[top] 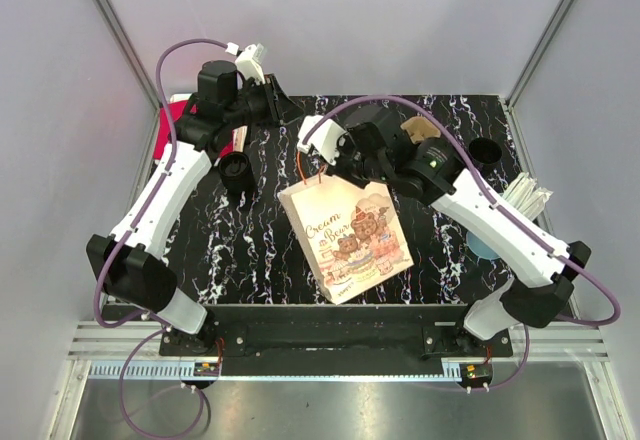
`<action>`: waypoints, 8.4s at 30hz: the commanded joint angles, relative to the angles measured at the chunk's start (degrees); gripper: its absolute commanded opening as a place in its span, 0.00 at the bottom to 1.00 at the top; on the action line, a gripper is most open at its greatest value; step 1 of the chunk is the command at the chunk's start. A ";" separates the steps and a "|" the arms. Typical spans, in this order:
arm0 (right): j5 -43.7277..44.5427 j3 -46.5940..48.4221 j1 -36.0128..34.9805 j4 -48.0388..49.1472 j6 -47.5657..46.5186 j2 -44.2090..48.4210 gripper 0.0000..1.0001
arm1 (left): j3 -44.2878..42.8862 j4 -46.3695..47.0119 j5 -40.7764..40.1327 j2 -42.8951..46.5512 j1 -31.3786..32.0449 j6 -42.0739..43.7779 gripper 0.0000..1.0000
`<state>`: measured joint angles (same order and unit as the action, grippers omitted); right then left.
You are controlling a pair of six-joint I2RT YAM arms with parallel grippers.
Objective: Pack the takeout coffee
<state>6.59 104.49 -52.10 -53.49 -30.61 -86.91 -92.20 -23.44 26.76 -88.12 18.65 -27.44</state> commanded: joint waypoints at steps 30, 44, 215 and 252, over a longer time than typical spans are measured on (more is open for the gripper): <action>-9.14 1.07 -0.90 -1.00 1.26 4.91 0.00 | -1.40 1.91 0.39 4.27 -1.34 1.16 0.24; -9.58 -6.31 -0.90 -1.26 -0.50 8.16 0.02 | -2.27 3.23 4.70 4.53 -1.43 1.95 0.39; -16.25 -16.94 -3.45 1.38 -3.66 9.30 0.00 | -17.93 -12.68 -0.40 -3.30 7.36 39.92 0.00; -32.17 -37.78 -3.54 -3.37 -5.42 17.48 0.00 | 0.01 -20.86 15.78 7.17 12.81 36.94 0.00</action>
<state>-23.75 66.06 -55.16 -57.74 -35.77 -70.11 -89.95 -46.02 40.99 -83.31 31.24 10.33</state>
